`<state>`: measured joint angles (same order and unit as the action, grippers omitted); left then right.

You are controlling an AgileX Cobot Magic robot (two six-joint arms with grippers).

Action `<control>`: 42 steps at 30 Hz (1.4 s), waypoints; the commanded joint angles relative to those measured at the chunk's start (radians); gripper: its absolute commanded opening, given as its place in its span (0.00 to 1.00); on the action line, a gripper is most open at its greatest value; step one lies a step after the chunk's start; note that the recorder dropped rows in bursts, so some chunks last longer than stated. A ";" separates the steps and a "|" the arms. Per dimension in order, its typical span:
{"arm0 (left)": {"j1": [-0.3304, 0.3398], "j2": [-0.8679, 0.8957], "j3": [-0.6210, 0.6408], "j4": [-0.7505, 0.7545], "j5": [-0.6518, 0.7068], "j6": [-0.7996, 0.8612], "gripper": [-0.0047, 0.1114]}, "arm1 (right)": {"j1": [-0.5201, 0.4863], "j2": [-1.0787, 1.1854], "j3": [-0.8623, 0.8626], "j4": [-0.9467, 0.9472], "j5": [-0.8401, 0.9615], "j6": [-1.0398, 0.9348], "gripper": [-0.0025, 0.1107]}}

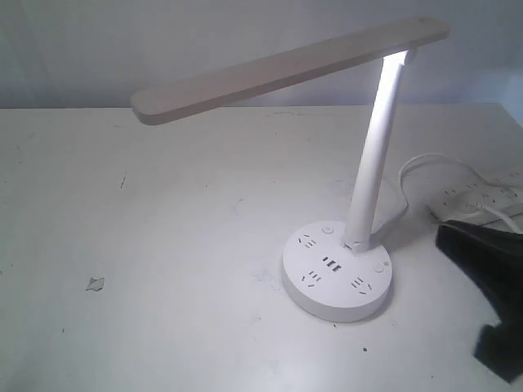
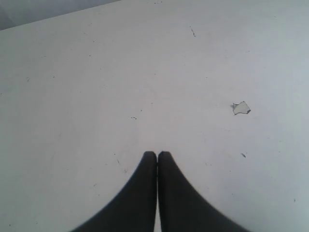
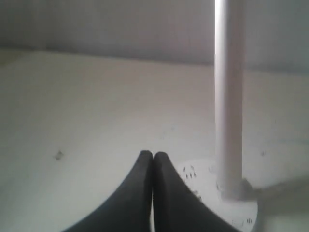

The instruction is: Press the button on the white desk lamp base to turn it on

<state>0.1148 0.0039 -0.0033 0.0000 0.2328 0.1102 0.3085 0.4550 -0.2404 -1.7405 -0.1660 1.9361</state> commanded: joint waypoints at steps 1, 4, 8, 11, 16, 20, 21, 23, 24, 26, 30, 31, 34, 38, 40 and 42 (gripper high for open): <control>0.001 -0.004 0.003 -0.006 -0.001 -0.001 0.04 | -0.001 -0.252 0.021 -0.004 0.041 0.005 0.02; 0.001 -0.004 0.003 -0.006 -0.001 -0.001 0.04 | -0.001 -0.399 0.021 -0.004 0.060 0.005 0.02; 0.001 -0.004 0.003 0.000 0.002 -0.001 0.04 | -0.001 -0.455 0.009 -0.004 0.049 0.005 0.02; 0.001 -0.004 0.003 -0.006 -0.002 -0.001 0.04 | -0.001 -0.455 0.006 -0.002 -0.036 0.011 0.02; 0.001 -0.004 0.003 0.000 -0.002 -0.001 0.04 | -0.001 -0.455 0.006 -0.002 -0.252 0.093 0.02; 0.001 -0.004 0.003 0.000 -0.002 -0.001 0.04 | -0.001 -0.455 0.006 -0.004 -0.439 0.087 0.02; 0.001 -0.004 0.003 0.000 -0.002 -0.001 0.04 | -0.001 -0.455 0.006 -0.004 -0.455 0.072 0.02; 0.001 -0.004 0.003 0.000 -0.002 -0.001 0.04 | -0.001 -0.455 0.006 -0.004 -0.448 0.071 0.02; 0.001 -0.004 0.003 0.000 -0.002 -0.001 0.04 | -0.001 -0.455 0.006 -0.004 -0.439 0.071 0.02; 0.001 -0.004 0.003 0.000 -0.002 -0.001 0.04 | -0.001 -0.455 0.006 -0.004 -0.424 0.075 0.02; 0.001 -0.004 0.003 0.000 -0.002 -0.001 0.04 | -0.001 -0.455 0.006 -0.004 -0.391 0.085 0.02; 0.001 -0.004 0.003 0.000 -0.002 -0.001 0.04 | -0.001 -0.455 0.006 -0.004 -0.378 0.085 0.02; 0.001 -0.004 0.003 0.000 -0.002 -0.001 0.04 | -0.001 -0.455 0.006 -0.004 -0.341 0.085 0.02; 0.001 -0.004 0.003 0.000 -0.002 -0.001 0.04 | -0.001 -0.455 0.006 -0.004 -0.253 0.083 0.02; 0.001 -0.004 0.003 0.000 -0.002 -0.001 0.04 | -0.001 -0.455 0.006 -0.004 -0.205 0.083 0.02; 0.001 -0.004 0.003 0.000 -0.002 -0.001 0.04 | -0.001 -0.455 0.006 -0.004 -0.131 0.083 0.02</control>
<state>0.1148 0.0039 -0.0033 0.0000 0.2306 0.1102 0.3085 0.0057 -0.2283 -1.7447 -0.3937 2.0150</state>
